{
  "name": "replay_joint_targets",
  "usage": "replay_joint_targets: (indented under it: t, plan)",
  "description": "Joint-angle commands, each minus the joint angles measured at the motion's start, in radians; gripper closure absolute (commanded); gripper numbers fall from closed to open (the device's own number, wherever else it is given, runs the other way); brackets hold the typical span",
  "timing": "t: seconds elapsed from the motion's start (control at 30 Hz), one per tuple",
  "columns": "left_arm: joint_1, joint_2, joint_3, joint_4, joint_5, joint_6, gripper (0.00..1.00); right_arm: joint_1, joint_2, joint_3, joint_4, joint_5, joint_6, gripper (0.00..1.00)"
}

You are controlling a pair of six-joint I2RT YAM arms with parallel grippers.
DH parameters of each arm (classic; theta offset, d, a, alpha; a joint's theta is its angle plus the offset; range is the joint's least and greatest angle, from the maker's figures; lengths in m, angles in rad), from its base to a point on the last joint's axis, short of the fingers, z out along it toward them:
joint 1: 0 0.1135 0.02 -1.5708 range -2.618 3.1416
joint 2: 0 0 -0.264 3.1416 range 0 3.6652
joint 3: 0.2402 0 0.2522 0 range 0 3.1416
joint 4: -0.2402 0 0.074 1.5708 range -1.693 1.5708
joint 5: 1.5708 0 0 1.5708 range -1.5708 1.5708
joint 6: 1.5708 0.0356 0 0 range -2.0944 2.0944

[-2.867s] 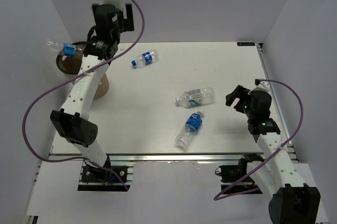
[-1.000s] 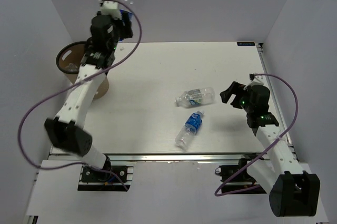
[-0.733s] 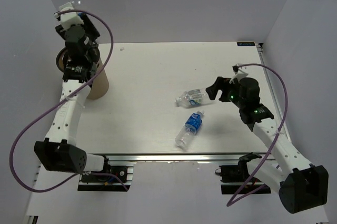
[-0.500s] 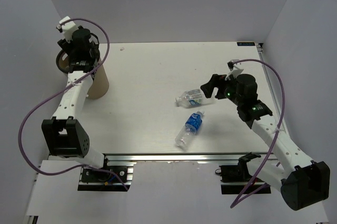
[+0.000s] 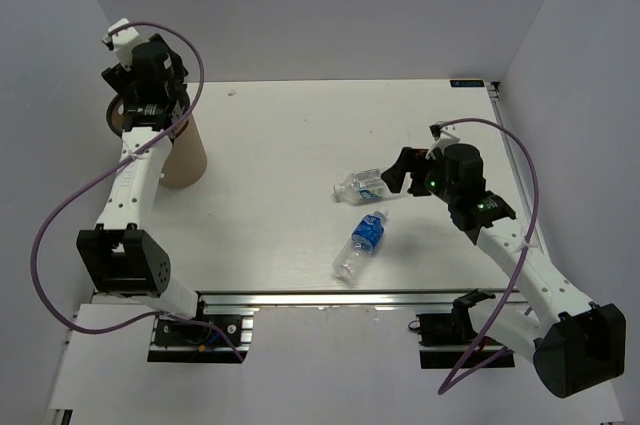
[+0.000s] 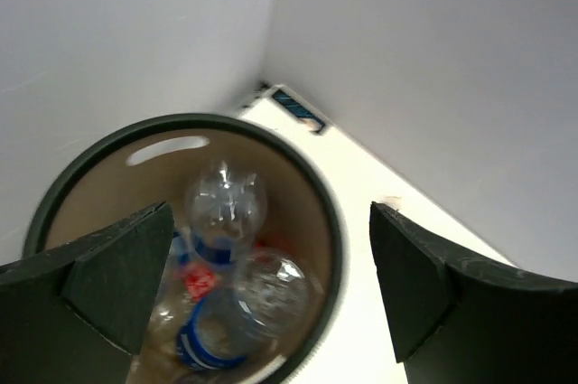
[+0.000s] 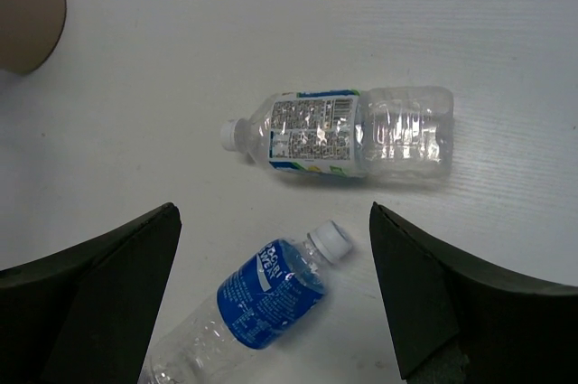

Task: Put the plastic bottles in the bin

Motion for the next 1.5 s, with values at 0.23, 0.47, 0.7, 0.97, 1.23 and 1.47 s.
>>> replay_joint_targets:
  t: [0.23,0.47,0.7,0.97,1.23,1.47]
  plan:
    - [-0.134,-0.116,-0.044,-0.011,0.542,-0.068,0.02,0.165,0.047,-0.075,-0.180,0.109,0.241,0.11]
    - [-0.263,-0.197,-0.309,0.058,0.503,-0.138,0.02,0.267,0.107,-0.146,-0.093,0.175,0.354,0.11]
    - [-0.277,-0.258,-0.424,0.016,0.436,-0.147,0.02,0.274,0.251,-0.166,0.060,0.209,0.448,0.11]
    - [-0.277,-0.372,-0.551,0.036,0.436,-0.163,0.02,0.304,0.363,-0.170,0.217,0.144,0.506,0.27]
    - [-0.277,-0.359,-0.611,0.131,0.783,-0.152,0.02,0.310,0.118,-0.265,0.282,0.126,0.425,0.74]
    - [-0.361,-0.281,-0.709,0.430,1.270,-0.187,0.02,0.316,-0.068,-0.299,0.485,-0.125,0.152,0.76]
